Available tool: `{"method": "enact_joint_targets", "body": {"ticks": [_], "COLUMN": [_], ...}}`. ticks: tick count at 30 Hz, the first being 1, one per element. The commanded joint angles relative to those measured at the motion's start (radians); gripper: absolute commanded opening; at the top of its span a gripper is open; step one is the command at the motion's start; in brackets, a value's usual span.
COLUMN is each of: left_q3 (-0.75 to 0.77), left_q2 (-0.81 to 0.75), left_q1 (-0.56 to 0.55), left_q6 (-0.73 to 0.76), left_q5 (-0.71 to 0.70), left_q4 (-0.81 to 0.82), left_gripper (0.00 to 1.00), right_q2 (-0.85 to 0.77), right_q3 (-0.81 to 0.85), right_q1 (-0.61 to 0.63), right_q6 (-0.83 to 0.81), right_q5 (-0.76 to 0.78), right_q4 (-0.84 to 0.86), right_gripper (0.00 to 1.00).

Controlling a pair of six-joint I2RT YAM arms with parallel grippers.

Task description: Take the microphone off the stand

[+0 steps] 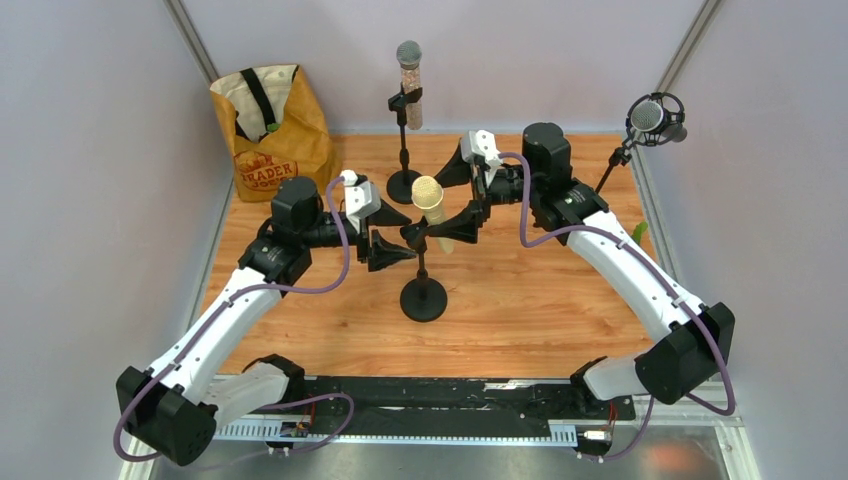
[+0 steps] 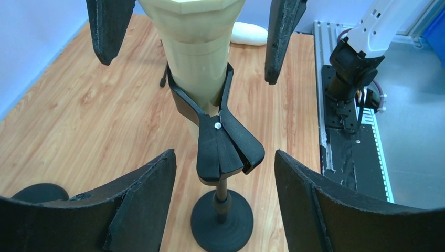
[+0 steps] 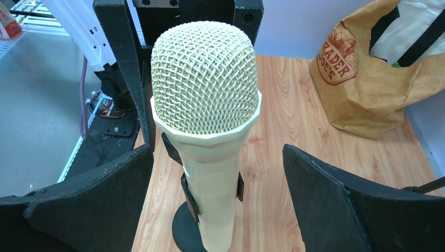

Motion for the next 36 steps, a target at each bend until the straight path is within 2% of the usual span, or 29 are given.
{"method": "enact_joint_targets", "body": {"ticks": [1,11,28,32,36], "left_q3": [-0.008,-0.017,-0.031,-0.031,-0.037], "left_q2": [0.008,0.013,0.005,0.001,-0.005], "left_q1": [0.000,0.000,0.000,0.000,0.001], "left_q6": [-0.033,-0.067,-0.073,-0.047,-0.032], "left_q5": [0.008,-0.020,-0.009,0.009,0.029], "left_q4": [0.063,0.102,0.129,0.112,0.083], "left_gripper": [0.75,0.72,0.46,0.43,0.36], "right_q2": [-0.013,-0.010,-0.027,-0.035,-0.045], "right_q3": [0.022,0.019,0.012,0.002,-0.002], "right_q1": [0.005,0.038,0.046,0.046,0.047], "right_q6": [-0.004,0.005,-0.001,-0.009,-0.010], "right_q5": [-0.026,0.020,0.069,0.072,0.074], "right_q4": [0.020,0.023,0.023,0.023,0.023], "right_gripper": [1.00,0.95,0.77,0.76,0.74]}}
